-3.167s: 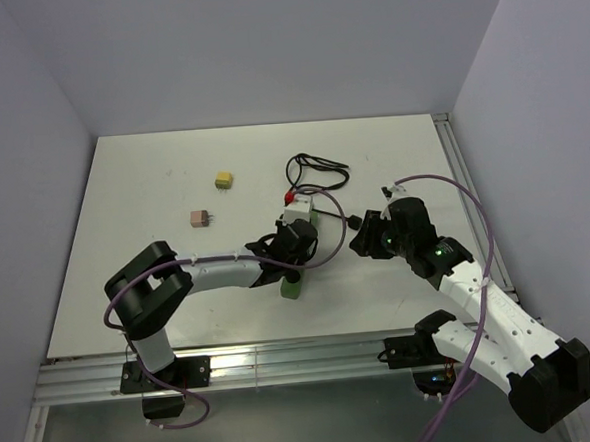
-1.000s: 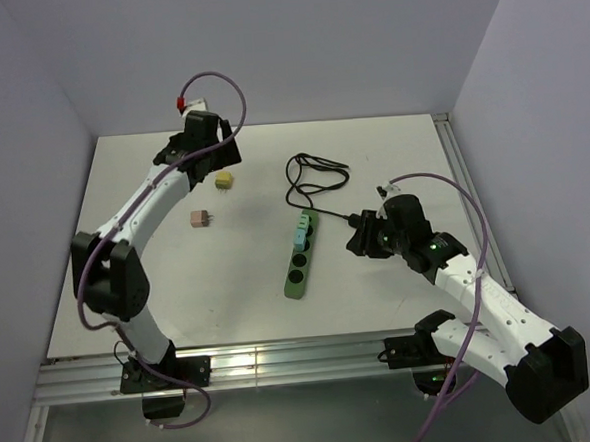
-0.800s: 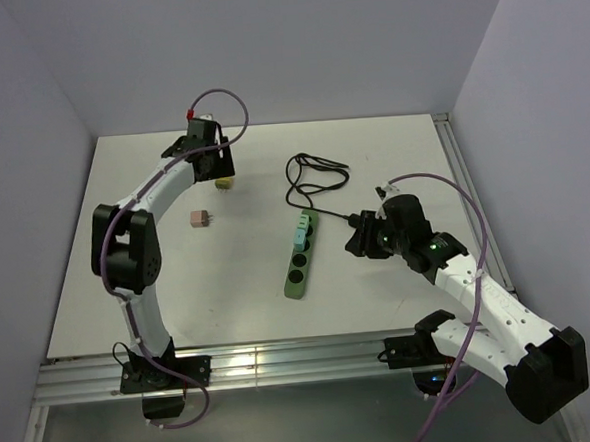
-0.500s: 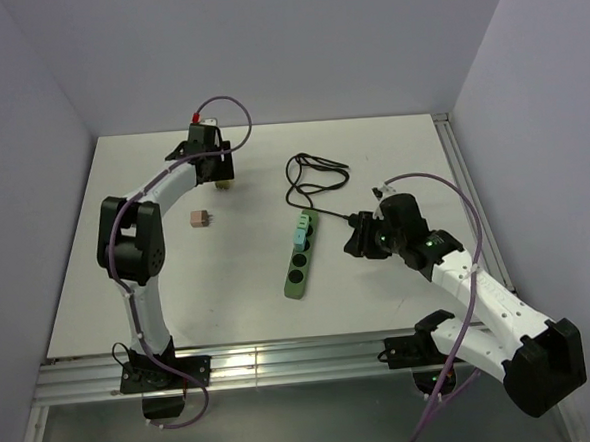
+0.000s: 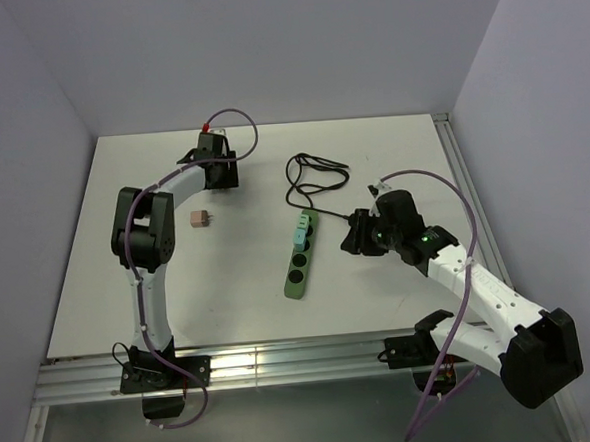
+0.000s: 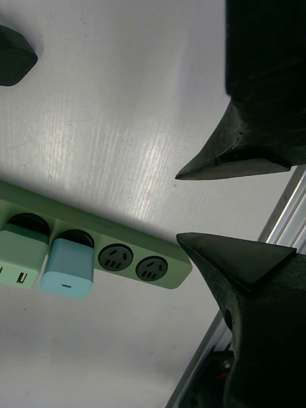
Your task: Insert the plug
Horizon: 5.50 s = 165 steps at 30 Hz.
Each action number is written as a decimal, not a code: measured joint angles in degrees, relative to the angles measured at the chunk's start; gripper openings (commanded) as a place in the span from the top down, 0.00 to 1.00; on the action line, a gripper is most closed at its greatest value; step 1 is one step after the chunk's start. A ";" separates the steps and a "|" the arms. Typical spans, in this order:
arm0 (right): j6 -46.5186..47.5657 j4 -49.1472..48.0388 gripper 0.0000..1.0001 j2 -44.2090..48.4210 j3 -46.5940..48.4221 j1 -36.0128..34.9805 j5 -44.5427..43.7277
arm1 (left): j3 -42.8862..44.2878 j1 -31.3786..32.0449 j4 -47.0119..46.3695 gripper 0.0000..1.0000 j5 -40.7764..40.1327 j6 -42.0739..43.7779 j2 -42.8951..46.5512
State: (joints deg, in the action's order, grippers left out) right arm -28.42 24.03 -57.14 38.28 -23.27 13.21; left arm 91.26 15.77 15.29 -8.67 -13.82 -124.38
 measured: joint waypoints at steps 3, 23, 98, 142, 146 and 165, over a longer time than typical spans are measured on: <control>0.02 -0.46 0.54 -0.17 0.09 0.00 0.02 | 0.00 0.02 -0.44 0.31 -0.04 0.00 -0.09; -0.31 -0.15 0.54 0.13 0.81 0.00 0.42 | 1.57 0.00 -2.56 0.47 0.15 -0.48 -1.16; -12.41 36.35 0.49 -23.93 41.44 -23.12 21.90 | -67.06 56.22 -28.96 1.00 -2.19 -2.32 84.17; -31.30 35.36 1.00 -49.68 54.99 -24.72 -21.64 | -49.77 56.46 16.02 0.00 -38.58 -47.10 95.08; -31.95 32.39 1.00 -49.13 51.06 -24.76 -21.38 | -51.74 56.43 15.34 0.01 -38.53 -46.27 100.26; -36.81 34.32 1.00 -49.16 52.78 -31.08 -27.98 | -53.09 56.46 17.77 0.00 -40.50 -47.63 97.48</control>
State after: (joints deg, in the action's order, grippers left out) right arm -65.23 58.35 -106.30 91.07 -54.35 -14.76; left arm 38.17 72.23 33.06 -49.17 -61.45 -26.89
